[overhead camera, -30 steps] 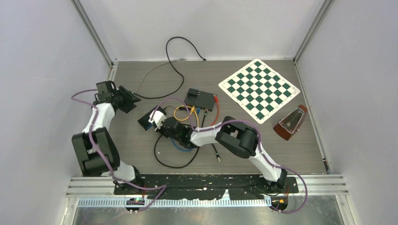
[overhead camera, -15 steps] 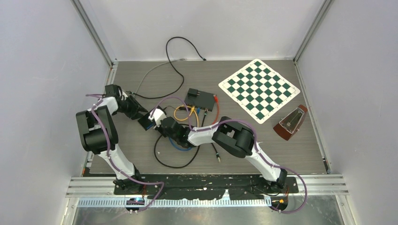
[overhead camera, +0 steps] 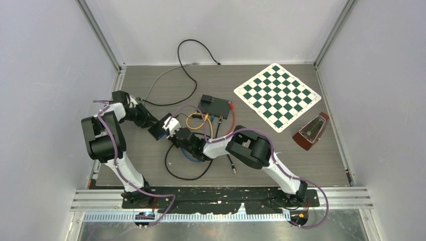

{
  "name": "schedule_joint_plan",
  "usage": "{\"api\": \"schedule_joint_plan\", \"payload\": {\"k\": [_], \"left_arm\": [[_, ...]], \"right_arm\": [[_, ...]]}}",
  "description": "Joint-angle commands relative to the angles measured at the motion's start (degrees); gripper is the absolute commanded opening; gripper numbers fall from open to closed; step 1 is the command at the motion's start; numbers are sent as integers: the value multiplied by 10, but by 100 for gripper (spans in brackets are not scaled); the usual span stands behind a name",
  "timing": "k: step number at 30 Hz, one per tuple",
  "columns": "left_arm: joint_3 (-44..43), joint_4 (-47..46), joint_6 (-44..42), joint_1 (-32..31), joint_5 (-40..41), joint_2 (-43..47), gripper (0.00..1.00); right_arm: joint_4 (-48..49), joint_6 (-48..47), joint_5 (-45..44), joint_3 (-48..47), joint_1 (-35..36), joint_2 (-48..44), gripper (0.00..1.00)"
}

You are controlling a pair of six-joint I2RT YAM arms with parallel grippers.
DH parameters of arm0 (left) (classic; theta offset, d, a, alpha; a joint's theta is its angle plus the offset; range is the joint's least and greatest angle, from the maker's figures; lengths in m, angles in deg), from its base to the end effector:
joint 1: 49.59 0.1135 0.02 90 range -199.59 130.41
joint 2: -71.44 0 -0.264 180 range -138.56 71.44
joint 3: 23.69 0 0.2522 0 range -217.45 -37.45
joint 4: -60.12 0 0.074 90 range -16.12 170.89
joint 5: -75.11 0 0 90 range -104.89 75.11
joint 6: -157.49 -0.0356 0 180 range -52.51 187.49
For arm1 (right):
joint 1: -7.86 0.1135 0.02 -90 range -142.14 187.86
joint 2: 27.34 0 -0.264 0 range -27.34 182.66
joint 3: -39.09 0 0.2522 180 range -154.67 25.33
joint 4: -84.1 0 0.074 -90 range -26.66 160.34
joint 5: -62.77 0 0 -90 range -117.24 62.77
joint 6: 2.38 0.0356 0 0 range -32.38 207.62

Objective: Insert the plug into the switch port
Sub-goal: Insert the connector into the switch port.

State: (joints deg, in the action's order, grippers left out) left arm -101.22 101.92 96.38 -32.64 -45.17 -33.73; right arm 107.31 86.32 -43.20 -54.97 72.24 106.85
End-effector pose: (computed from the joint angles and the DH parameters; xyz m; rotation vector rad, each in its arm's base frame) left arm 0.3393 0.0847 0.1532 -0.9422 2.5732 -0.7882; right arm 0.2252 0.4470 0.1087 -0.8529 1.6808 0.5026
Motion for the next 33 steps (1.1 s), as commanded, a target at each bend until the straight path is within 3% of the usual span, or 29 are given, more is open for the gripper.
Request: {"api": "schedule_joint_plan", "payload": {"k": [1, 21, 25, 33], "left_arm": [[-6, 11, -9, 1, -39, -6, 31], [21, 24, -34, -1, -73, -23, 26], [21, 35, -45, -4, -77, -28, 26], [24, 66, -79, -15, -101, -12, 22]], "right_arm": [[73, 5, 7, 11, -4, -8, 5], [134, -11, -42, 16, -3, 0, 5], [212, -22, -37, 50, -1, -8, 5], [211, -44, 16, 54, 0, -18, 5]]}}
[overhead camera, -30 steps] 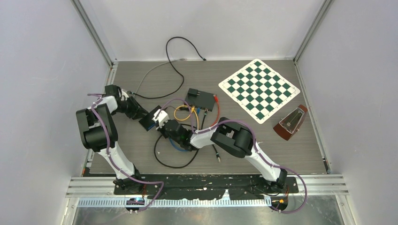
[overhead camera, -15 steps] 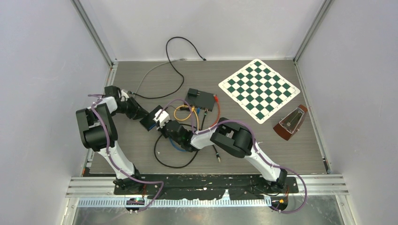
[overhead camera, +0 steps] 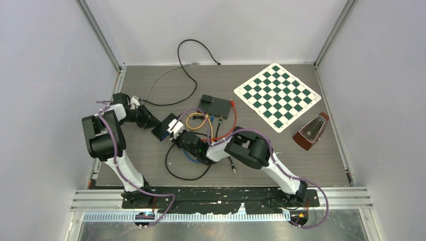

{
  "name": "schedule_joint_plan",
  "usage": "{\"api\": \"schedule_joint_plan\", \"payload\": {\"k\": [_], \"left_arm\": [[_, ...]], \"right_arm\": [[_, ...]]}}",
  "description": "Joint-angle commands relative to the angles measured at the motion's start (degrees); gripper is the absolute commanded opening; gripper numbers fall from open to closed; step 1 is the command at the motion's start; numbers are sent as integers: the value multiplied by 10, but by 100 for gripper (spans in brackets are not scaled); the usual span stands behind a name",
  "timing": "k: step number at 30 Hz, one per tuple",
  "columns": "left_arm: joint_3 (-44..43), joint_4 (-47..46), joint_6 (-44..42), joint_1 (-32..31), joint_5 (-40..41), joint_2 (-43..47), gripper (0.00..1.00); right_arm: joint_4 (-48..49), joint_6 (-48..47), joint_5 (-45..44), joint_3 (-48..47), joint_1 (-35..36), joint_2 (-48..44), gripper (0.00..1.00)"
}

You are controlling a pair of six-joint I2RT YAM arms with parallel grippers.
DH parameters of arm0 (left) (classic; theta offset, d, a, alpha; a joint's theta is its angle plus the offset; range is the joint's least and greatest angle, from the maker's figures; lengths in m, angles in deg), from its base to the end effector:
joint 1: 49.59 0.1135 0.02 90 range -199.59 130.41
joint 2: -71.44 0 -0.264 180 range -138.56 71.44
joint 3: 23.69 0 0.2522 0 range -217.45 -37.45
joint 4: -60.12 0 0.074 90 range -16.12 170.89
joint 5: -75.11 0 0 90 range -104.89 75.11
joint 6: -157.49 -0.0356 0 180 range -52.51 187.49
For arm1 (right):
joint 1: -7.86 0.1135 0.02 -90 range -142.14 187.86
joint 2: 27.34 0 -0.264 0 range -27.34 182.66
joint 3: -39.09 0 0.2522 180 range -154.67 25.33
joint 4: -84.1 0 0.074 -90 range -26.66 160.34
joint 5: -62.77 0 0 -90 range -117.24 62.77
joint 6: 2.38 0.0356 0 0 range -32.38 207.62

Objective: Insert the plug into the switch port
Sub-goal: Insert the connector into the switch port.

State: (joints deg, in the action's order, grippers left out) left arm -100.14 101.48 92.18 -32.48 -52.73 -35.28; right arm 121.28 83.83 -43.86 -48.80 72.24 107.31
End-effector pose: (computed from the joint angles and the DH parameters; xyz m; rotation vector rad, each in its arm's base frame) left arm 0.3371 0.0809 0.1423 -0.8277 2.5891 -0.9573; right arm 0.2189 0.4328 0.0996 -0.8001 1.5675 0.5244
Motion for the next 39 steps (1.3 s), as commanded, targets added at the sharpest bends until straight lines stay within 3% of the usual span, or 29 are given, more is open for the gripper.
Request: {"api": "schedule_joint_plan", "payload": {"k": [1, 9, 18, 24, 29, 39], "left_arm": [[15, 78, -44, -20, -27, 6, 22], [53, 78, -57, -35, -71, 26, 18], [88, 69, -62, -62, -97, 33, 10], [74, 86, -71, -63, -74, 48, 13], [47, 73, -41, -20, -9, 72, 21], [7, 43, -11, 1, 11, 27, 25]], "right_arm": [[69, -22, 26, -9, 0, -26, 5], [-24, -36, 25, -71, -1, -31, 5], [-43, -20, -8, -111, 0, -15, 5], [-55, -15, 10, -88, 0, -29, 6], [-109, -3, 9, -22, -1, -66, 14], [-223, -15, -4, 25, 0, -96, 26]]}}
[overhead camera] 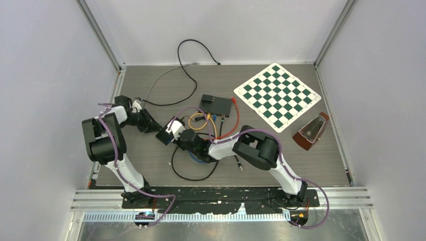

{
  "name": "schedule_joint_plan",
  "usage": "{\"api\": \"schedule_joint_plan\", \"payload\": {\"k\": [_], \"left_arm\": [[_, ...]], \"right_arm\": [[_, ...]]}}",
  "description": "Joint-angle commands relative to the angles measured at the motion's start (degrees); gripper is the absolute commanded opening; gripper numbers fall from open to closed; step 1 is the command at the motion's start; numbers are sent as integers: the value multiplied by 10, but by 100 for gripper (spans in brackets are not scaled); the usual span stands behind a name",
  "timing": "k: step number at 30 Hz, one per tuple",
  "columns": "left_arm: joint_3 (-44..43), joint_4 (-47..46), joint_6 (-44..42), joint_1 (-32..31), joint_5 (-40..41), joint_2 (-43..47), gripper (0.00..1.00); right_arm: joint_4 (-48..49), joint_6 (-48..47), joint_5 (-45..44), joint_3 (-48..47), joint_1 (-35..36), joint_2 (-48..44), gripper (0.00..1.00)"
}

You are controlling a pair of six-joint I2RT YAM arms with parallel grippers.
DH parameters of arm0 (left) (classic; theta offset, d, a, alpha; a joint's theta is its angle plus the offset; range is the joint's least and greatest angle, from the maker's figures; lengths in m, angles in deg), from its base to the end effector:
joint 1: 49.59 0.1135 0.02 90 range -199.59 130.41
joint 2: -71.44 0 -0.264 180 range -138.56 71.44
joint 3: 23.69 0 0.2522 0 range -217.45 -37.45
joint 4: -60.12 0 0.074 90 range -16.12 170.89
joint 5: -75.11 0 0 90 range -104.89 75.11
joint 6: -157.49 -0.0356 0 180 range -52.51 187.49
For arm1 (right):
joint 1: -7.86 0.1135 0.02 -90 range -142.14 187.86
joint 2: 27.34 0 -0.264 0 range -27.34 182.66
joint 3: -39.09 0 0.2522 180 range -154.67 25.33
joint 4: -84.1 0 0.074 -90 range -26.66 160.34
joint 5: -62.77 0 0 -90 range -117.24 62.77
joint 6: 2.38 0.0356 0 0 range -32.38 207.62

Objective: Insert the plug into the switch port
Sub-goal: Insert the connector into the switch port.

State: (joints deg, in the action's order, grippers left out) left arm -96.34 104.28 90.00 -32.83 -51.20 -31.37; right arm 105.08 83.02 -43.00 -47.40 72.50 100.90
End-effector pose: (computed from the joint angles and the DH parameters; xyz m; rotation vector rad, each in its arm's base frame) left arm 0.3166 0.0733 0.1454 -0.8101 2.6416 -0.9230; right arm 0.2112 0.4231 0.1145 -0.9470 1.6973 0.4361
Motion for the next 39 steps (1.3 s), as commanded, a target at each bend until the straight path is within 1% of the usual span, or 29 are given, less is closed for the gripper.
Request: {"api": "schedule_joint_plan", "payload": {"k": [1, 6, 8, 13, 18, 22, 23, 29, 35, 37, 39], "left_arm": [[-37, 20, 7, 4, 3, -13, 25], [-62, 43, -8, 6, 23, -10, 27], [-70, 48, -11, 6, 27, -11, 28], [-74, 42, -12, 6, 25, -18, 28], [-76, 35, -11, 4, 0, -32, 28], [-74, 35, -10, -7, 0, -42, 27], [-71, 34, -9, -12, -3, -43, 27], [-70, 52, -21, -29, -21, -56, 23], [-49, 58, -29, -33, -46, -38, 20], [-37, 50, -29, -33, -69, -32, 18], [-39, 62, -41, -40, -90, -36, 16]], "right_arm": [[-74, -7, -15, 10, -4, -32, 27], [-114, -2, -5, 2, -4, -37, 36], [-122, 3, -2, 6, -4, -44, 38], [-131, 1, 6, 22, -4, -63, 38], [-136, -8, 23, 13, -6, -52, 32], [-125, -21, 43, -2, -11, -38, 21], [-119, -23, 52, -5, -13, -36, 17], [-91, -28, 86, -13, -28, -29, 6], [-75, -34, 102, -30, -34, -20, 5], [-70, -33, 103, -39, -35, -14, 5], [-48, -37, 112, -38, -35, -9, 5]]}}
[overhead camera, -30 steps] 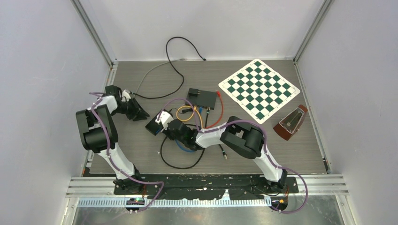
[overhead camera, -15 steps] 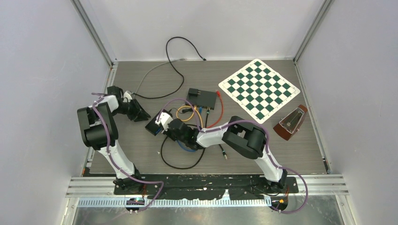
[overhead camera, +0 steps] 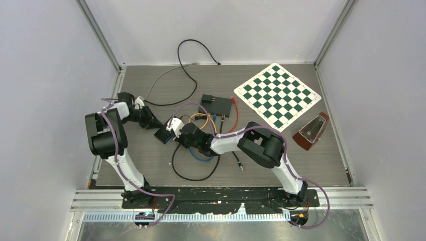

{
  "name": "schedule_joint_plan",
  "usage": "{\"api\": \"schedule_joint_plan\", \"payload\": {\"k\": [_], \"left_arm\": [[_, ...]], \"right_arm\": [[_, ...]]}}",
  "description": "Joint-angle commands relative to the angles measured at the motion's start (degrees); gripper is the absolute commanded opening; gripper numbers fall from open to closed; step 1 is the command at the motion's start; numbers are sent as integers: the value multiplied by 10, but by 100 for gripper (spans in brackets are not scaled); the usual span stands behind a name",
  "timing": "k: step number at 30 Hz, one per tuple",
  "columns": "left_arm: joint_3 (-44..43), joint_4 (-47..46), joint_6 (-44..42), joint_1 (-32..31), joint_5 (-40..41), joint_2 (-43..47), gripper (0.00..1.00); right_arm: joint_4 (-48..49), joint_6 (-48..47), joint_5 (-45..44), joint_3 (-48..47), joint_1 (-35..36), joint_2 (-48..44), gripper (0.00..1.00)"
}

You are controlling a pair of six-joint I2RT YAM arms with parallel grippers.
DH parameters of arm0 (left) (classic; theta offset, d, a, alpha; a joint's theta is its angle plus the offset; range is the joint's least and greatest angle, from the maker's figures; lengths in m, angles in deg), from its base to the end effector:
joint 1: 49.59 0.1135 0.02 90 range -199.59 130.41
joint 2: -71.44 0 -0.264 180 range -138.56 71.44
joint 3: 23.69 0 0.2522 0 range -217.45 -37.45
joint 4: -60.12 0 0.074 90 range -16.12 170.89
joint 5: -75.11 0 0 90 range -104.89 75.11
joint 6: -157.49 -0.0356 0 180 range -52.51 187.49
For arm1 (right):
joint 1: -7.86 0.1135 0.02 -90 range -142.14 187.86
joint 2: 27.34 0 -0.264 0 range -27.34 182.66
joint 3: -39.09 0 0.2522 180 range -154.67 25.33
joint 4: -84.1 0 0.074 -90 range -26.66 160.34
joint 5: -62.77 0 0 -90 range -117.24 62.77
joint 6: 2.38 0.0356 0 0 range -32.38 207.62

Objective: Insert the plug into the switch port
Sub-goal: Insert the connector into the switch port.

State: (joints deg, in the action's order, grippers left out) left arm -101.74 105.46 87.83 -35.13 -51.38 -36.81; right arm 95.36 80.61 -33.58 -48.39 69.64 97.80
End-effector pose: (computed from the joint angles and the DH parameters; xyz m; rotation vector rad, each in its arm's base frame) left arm 0.3406 0.0660 0.1380 -0.7203 2.6871 -0.9332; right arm 0.2255 0.4119 0.1267 -1.1064 1.7418 0.4866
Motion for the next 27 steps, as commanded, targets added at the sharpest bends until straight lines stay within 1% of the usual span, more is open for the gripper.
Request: {"api": "schedule_joint_plan", "payload": {"k": [1, 4, 6, 7, 10, 13, 15, 16, 19, 22, 23, 27], "left_arm": [[10, 64, -29, -22, -88, 15, 14], [14, 86, -49, -29, -99, 9, 9], [41, 69, -42, -30, -112, 21, 5], [59, 54, -30, -31, -119, 31, 5], [96, 24, -11, -44, -120, 58, 3], [106, 24, -5, -64, -131, 65, 1], [123, 10, 10, -65, -136, 77, 0], [130, 13, 8, -66, -130, 82, 0], [142, 32, -8, -63, -108, 87, 0], [156, 31, -6, -44, -85, 95, 0], [160, 26, -3, -36, -81, 100, 0], [142, 42, -15, -2, -76, 121, 0]], "right_arm": [[57, -17, 28, -28, -6, 26, 5], [97, -24, 37, -31, -6, 35, 5], [105, -18, 20, -45, -5, 43, 5], [101, -9, 2, -59, -5, 46, 5], [92, 16, -15, -97, -5, 66, 5], [112, 28, -23, -105, 0, 73, 5], [139, 35, -44, -98, 2, 72, 5], [139, 39, -74, -102, 3, 73, 5], [109, 67, -132, -126, 4, 76, 5], [138, 81, -161, -111, 4, 71, 5], [155, 82, -163, -103, 4, 66, 5], [168, 61, -133, -92, 4, 64, 5]]}}
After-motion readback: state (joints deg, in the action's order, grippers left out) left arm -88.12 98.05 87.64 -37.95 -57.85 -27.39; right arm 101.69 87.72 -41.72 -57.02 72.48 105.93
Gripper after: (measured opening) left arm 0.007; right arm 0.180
